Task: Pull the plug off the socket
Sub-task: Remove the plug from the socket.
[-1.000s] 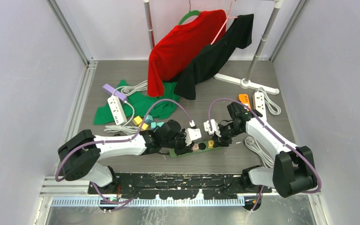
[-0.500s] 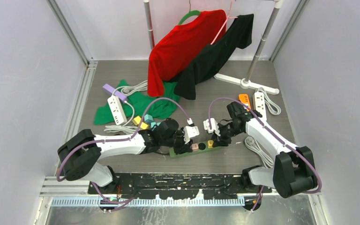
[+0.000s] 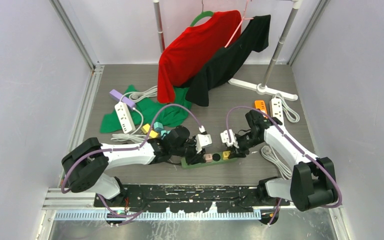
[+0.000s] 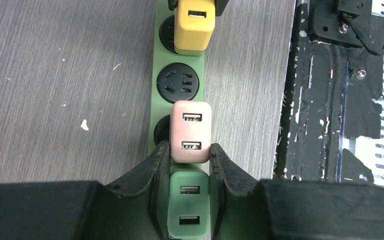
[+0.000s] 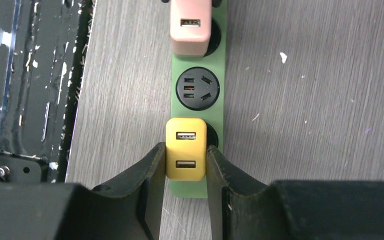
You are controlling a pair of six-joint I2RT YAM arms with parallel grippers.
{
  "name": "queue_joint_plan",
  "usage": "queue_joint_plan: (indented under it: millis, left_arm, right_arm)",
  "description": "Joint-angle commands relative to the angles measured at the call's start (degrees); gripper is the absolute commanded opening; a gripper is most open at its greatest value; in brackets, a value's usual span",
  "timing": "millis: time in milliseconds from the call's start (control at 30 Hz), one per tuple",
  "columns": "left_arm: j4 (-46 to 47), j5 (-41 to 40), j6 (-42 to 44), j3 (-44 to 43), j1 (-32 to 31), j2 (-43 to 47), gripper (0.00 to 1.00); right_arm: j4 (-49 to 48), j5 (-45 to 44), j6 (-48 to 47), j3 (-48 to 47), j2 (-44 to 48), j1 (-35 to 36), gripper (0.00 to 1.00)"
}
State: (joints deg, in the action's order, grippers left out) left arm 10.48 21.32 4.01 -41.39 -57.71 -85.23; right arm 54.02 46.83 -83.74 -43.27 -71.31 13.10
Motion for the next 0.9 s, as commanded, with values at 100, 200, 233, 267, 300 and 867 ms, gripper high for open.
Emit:
queue_joint_plan:
  millis: [100,200,233,267,300,867]
  left_arm:
    - [2.5,2.5,-2.2,1.2,0.4,-1.1,0.00]
    - [3.0,2.8,-2.6,1.3,0.5,-1.8,0.00]
    - [3.1,2.8,-2.8,1.3,0.5,-2.0,0.00]
    - [3.1,2.8,-2.8,1.3,0.5,-2.1,0.00]
    - [3.1,2.8,-2.9,1.3,0.5,-2.2,0.00]
    - [4.0,3.4,-3.6,2.5,1.5,-2.6,0.00]
  right_arm:
    - [-0.4,7.8,-1.1,-0.5,0.6,3.1,0.02]
    - [-10.5,6.8,14.0,-0.5,1.0,3.4,0.01]
    - [-13.4,5.5,18.6,-0.6,1.0,3.4,0.01]
    - [-17.1,3.5,22.6,-0.6,1.1,3.4,0.01]
    - [-19.1,1.1,25.5,-0.5,1.2,3.4,0.01]
    - [9.0,7.6,-18.1,-0.4,-0.2,1.0,0.01]
